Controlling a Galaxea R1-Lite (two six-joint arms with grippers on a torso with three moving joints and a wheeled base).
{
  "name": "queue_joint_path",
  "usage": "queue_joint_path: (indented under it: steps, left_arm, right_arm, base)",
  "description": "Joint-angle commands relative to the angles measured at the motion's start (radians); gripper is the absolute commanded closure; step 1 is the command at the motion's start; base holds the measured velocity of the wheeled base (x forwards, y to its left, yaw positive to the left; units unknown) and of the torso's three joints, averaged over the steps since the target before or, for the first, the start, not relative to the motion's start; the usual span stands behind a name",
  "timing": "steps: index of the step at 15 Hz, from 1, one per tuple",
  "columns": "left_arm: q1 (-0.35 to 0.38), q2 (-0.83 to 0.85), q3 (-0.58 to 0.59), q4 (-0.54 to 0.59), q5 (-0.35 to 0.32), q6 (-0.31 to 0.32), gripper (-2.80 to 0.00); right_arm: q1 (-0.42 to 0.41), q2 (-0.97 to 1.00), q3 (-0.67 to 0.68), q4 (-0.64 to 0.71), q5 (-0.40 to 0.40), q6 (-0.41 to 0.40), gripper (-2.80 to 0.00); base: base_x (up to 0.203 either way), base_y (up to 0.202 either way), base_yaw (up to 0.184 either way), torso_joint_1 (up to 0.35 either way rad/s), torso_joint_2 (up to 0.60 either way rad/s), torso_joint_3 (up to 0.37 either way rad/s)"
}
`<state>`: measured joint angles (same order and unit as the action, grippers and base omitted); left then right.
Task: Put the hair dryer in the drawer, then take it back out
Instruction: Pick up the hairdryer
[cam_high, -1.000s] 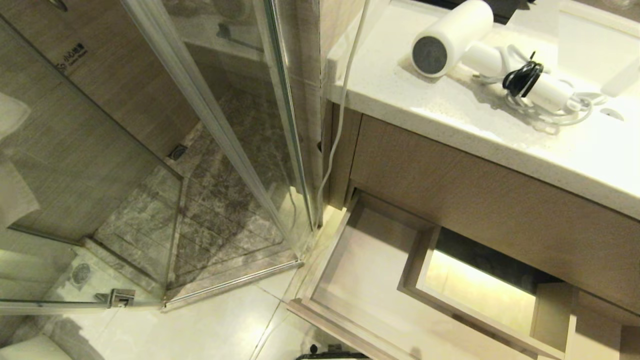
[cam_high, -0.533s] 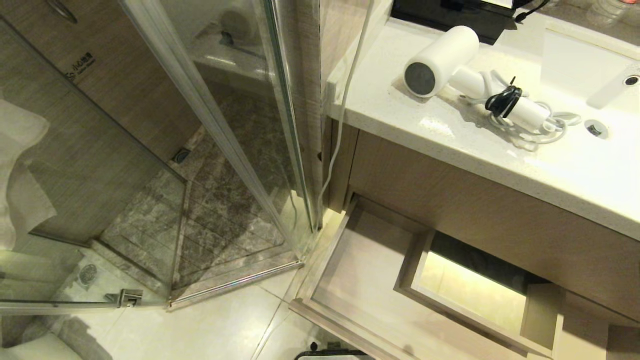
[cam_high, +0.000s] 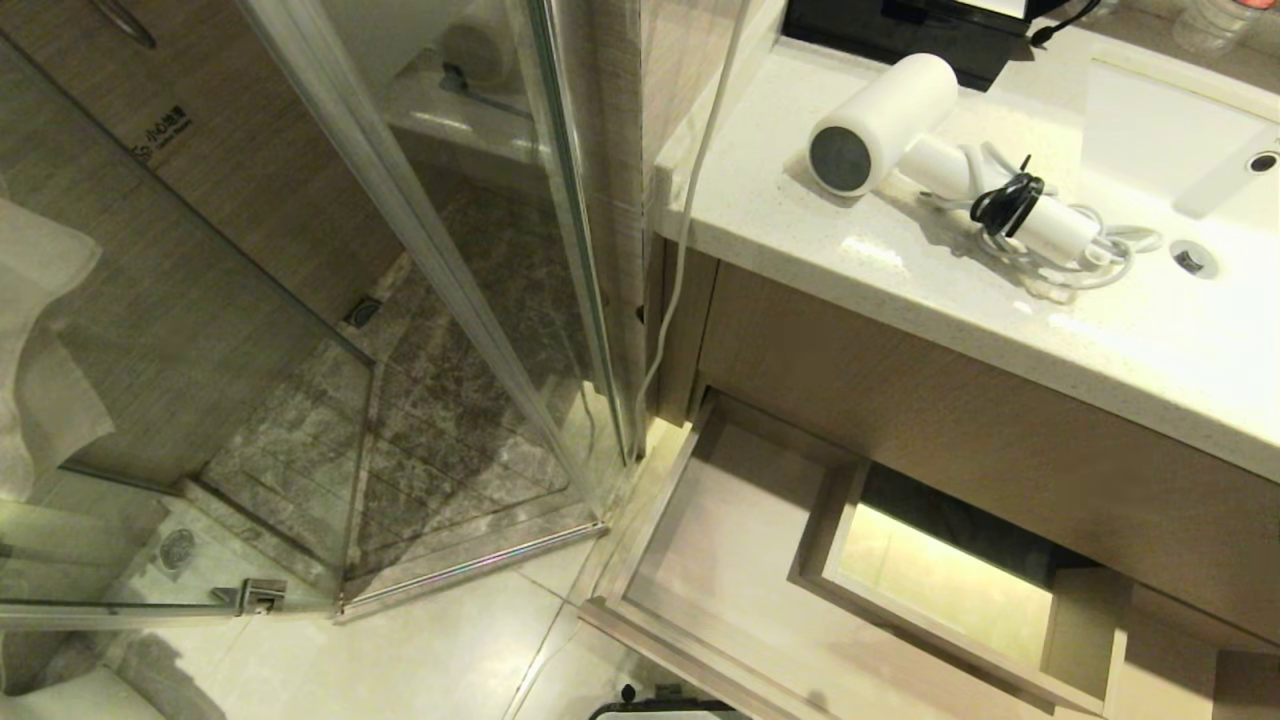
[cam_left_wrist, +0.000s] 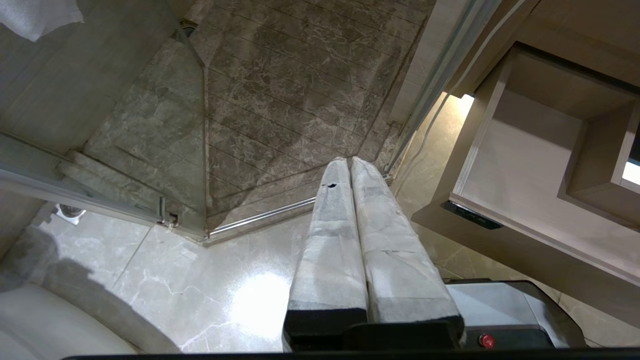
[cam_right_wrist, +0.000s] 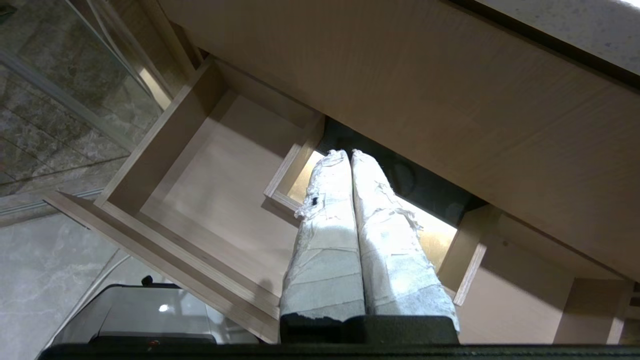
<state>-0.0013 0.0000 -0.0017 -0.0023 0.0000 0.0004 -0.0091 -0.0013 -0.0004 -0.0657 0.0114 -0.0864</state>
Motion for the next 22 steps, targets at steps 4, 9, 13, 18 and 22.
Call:
queue_joint_path:
  steps: [4, 9, 13, 18, 22]
  left_arm:
    - [0.0, 0.0, 0.0, -0.001, 0.0, 0.0, 0.0]
    - [0.0, 0.0, 0.0, -0.001, 0.0, 0.0, 0.0]
    - [0.0, 0.0, 0.0, -0.001, 0.0, 0.001, 0.0]
    - [0.0, 0.0, 0.0, -0.001, 0.0, 0.0, 0.0]
    - [0.0, 0.001, 0.0, -0.001, 0.0, 0.0, 0.0]
  right_arm:
    - [0.0, 0.0, 0.0, 0.0, 0.001, 0.0, 0.0]
    - [0.0, 0.0, 0.0, 0.0, -0.001, 0.002, 0.0]
    - [0.0, 0.0, 0.0, 0.0, 0.0, 0.002, 0.0]
    - [0.0, 0.0, 0.0, 0.0, 0.0, 0.001, 0.0]
    - [0.0, -0.002, -0.004, 0.021, 0.001, -0.01, 0.0]
  base:
    - [0.0, 0.0, 0.0, 0.142, -0.01, 0.126]
    - [0.0, 0.0, 0.0, 0.295, -0.06, 0.224]
    - [0.0, 0.0, 0.0, 0.321, -0.13, 0.206]
    - [0.0, 0.0, 0.0, 0.261, -0.12, 0.121]
    - [0.0, 0.0, 0.0, 0.013, -0.01, 0.007]
